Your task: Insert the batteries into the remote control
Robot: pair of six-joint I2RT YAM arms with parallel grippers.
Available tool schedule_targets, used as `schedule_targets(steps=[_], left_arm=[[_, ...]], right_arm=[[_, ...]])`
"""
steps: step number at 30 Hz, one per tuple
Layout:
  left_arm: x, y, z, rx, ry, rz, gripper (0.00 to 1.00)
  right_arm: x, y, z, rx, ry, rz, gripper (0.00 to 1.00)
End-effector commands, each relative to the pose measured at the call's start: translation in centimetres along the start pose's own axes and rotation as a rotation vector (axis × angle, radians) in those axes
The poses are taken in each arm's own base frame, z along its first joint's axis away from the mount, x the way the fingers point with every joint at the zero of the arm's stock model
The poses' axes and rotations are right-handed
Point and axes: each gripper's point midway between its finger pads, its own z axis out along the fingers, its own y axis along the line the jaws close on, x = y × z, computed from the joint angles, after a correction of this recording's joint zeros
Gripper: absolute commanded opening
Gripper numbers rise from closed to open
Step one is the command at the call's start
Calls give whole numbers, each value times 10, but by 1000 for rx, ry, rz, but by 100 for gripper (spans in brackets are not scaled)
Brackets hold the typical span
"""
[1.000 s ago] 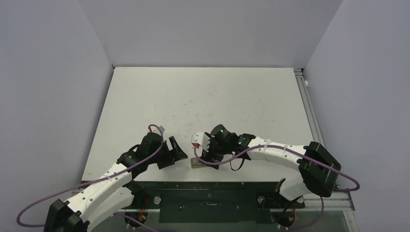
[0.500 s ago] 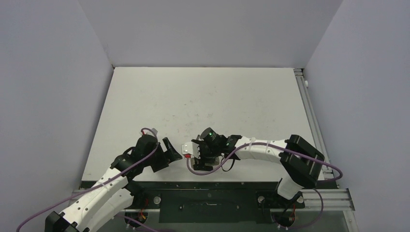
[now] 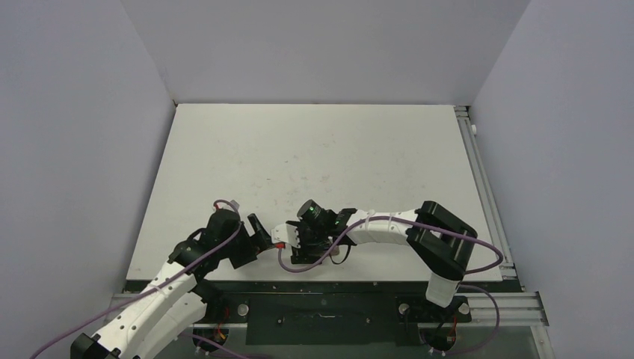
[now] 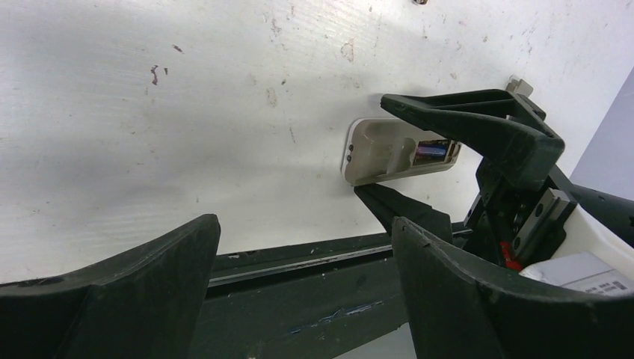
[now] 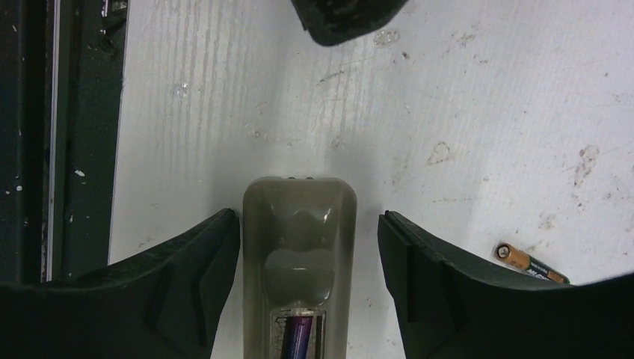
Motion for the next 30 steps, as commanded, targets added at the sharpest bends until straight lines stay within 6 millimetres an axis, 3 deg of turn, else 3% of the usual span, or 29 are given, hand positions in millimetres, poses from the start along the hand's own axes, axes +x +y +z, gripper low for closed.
schedule_targets(steps=[1, 7, 15, 23, 30], left_arm=[[-8, -6, -11, -1, -26, -24, 83], [-9, -3, -11, -4, -28, -29, 83], [-10, -5, -11, 2, -28, -32, 83], [-9, -6, -10, 12, -25, -35, 83], [-11, -12, -9, 37, -25, -31, 83]], right_arm=[[-22, -9, 5, 7, -56, -38, 63], [-14, -2, 9, -26, -31, -11, 47], [-20, -5, 1, 19, -66, 16, 12], [-51, -36, -32, 194, -272, 110, 9], [-92, -72, -91, 353, -550, 206, 8]])
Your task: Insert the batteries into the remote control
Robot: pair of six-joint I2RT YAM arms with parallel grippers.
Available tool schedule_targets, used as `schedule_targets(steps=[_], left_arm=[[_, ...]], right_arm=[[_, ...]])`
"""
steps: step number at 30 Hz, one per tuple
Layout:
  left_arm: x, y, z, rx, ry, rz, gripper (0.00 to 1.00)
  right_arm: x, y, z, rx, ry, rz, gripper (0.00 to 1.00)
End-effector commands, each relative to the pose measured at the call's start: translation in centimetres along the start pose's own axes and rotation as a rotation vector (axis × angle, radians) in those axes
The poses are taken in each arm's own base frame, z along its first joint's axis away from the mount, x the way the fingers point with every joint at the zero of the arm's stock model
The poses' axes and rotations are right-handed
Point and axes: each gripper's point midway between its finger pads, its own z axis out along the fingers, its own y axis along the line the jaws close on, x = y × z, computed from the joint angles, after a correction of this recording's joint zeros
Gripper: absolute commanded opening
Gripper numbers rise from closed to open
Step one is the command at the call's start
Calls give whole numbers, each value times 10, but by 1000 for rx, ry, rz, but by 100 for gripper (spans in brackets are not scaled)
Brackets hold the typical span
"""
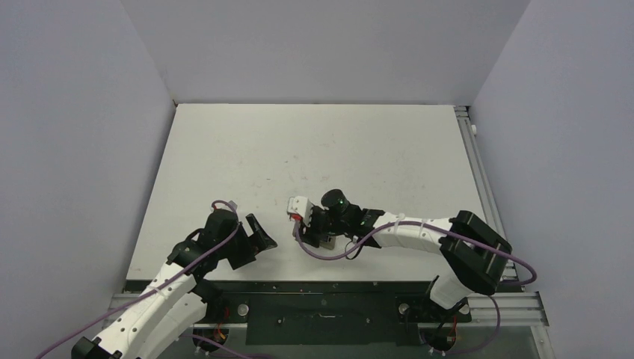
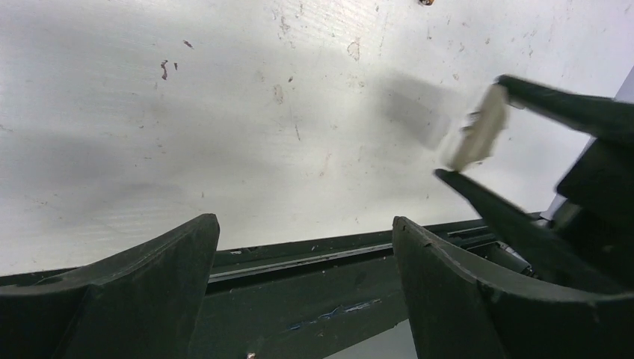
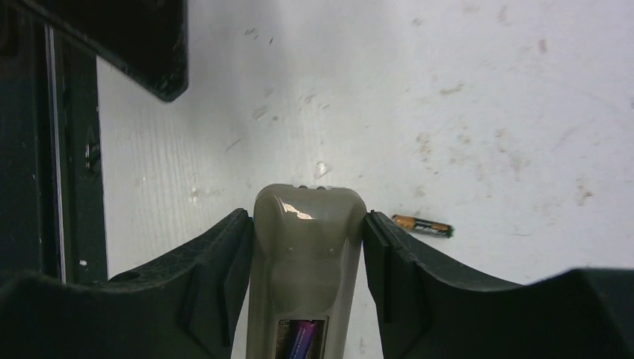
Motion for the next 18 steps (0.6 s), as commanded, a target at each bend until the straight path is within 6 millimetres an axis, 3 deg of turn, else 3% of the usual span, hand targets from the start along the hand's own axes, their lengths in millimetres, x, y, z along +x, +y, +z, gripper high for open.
schedule_targets(steps=[1, 9, 18], left_arm=[[-10, -18, -7, 52, -25, -10, 83], [-8, -35, -7, 132, 3, -2, 83], [-7, -47, -9, 196, 11, 14, 84]], right_arm=[[-88, -34, -33, 126, -347, 48, 9], [-145, -60, -82, 234, -673, 166, 8], [-189, -78, -146, 299, -1069, 283, 8]])
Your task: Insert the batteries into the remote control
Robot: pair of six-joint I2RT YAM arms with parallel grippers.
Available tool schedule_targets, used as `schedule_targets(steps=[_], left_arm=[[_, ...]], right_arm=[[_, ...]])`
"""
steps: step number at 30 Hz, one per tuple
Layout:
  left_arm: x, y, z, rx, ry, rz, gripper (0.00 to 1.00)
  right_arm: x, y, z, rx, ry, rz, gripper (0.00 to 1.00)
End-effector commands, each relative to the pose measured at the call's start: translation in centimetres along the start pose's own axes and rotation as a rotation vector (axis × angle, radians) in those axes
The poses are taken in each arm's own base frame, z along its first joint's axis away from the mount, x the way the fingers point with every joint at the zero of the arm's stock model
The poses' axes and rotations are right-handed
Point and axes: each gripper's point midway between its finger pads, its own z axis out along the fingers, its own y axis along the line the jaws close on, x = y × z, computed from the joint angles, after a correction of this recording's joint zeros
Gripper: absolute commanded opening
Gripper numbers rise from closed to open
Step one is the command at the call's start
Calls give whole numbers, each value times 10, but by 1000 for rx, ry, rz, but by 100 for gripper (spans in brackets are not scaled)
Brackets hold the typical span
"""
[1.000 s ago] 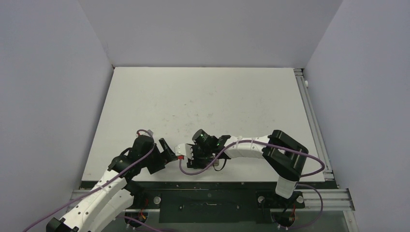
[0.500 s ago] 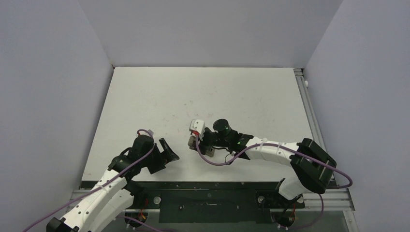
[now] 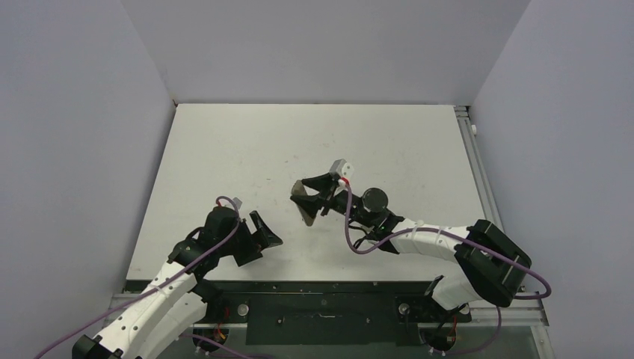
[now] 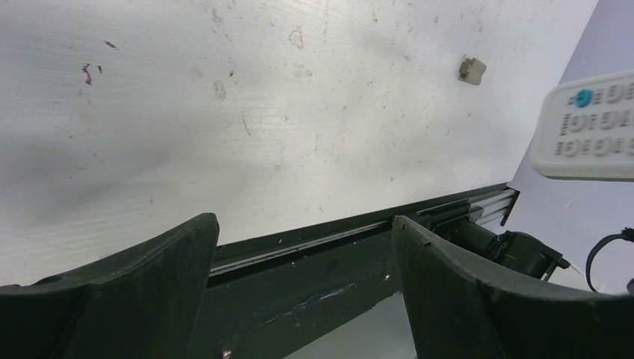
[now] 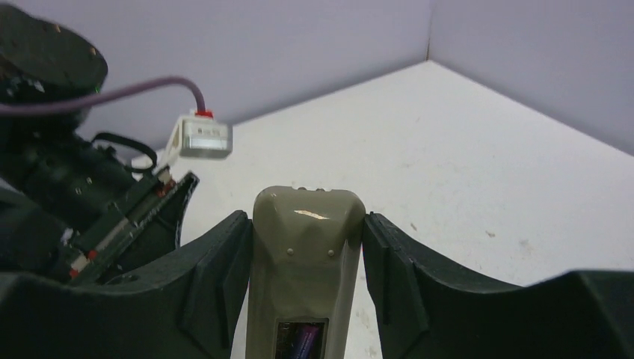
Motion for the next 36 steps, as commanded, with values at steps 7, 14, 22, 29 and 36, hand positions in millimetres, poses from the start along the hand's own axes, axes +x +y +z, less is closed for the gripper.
schedule_targets(steps=[7, 14, 22, 29, 36], left_arm=[[-9, -28, -5, 113, -25, 25, 84], [-8, -28, -4, 125, -22, 35, 84], [-9, -32, -3, 143, -20, 49, 84], [-8, -34, -4, 156, -15, 63, 84], [-7, -36, -5, 171, -14, 70, 84]], right_arm=[[-144, -8, -25, 8, -615, 155, 8], [-170, -22, -38, 22, -785, 245, 8], [-196, -23, -32, -1, -850, 231, 8], [-246, -7, -40, -87, -951, 166, 9], [-306, 13, -63, -152, -1085, 61, 9]])
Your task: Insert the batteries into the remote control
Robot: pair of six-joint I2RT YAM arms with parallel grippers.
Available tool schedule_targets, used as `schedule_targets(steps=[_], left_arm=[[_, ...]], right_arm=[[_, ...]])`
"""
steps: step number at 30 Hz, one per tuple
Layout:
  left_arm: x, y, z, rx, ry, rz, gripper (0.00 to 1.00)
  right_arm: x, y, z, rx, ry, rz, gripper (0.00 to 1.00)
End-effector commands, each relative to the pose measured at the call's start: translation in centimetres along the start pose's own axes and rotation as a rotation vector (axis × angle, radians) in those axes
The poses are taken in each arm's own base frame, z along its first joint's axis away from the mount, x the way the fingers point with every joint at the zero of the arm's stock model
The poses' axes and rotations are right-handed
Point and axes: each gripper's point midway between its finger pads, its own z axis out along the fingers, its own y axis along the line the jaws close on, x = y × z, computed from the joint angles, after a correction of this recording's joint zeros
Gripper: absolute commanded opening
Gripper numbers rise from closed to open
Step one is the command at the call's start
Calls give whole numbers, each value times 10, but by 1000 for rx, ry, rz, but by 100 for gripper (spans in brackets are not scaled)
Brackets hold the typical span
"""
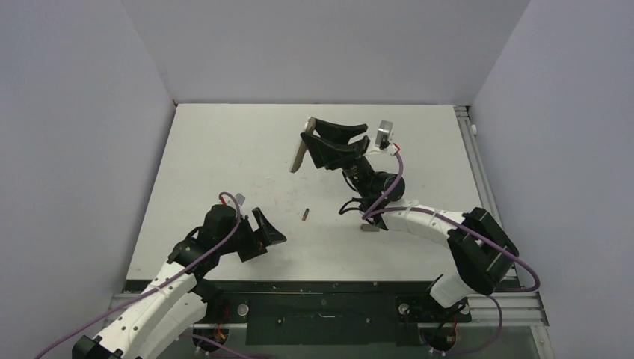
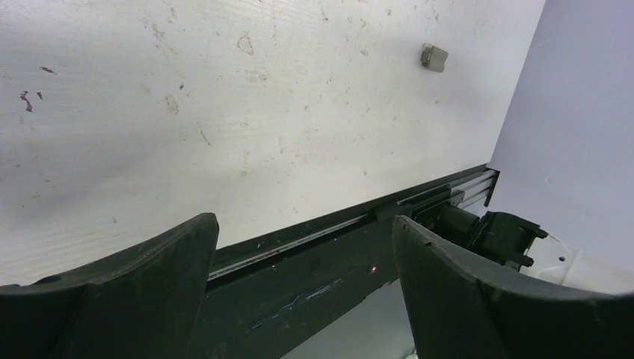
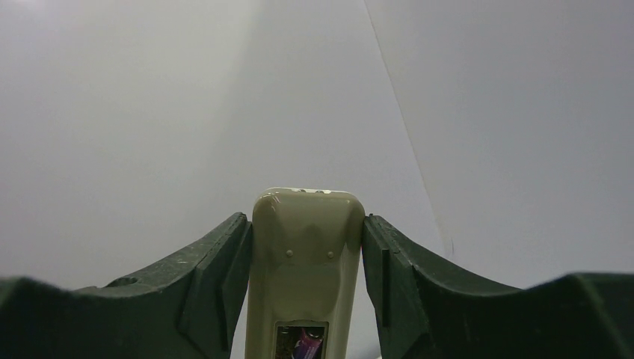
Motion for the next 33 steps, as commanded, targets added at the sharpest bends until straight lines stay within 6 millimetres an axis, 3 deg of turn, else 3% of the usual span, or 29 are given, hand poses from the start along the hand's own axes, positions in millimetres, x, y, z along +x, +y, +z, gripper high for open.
schedule_targets(steps=[1, 5, 18, 25, 33], left_arm=[[-6, -14, -2, 64, -20, 27, 84], [-7, -16, -3, 72, -22, 31, 84], [-6, -20, -5, 90, -23, 40, 84], [-8, -21, -9, 92, -32, 42, 84], [-9, -22, -10, 85, -35, 50, 84]], right_arm=[[-124, 76, 13, -264, -379, -85, 9], [-137, 82, 14, -279, -407, -106, 8], [-134, 82, 6, -276, -387, -128, 9], [-112, 71, -2, -230, -280, -127, 8], [-59, 58, -8, -188, 40, -230, 9]])
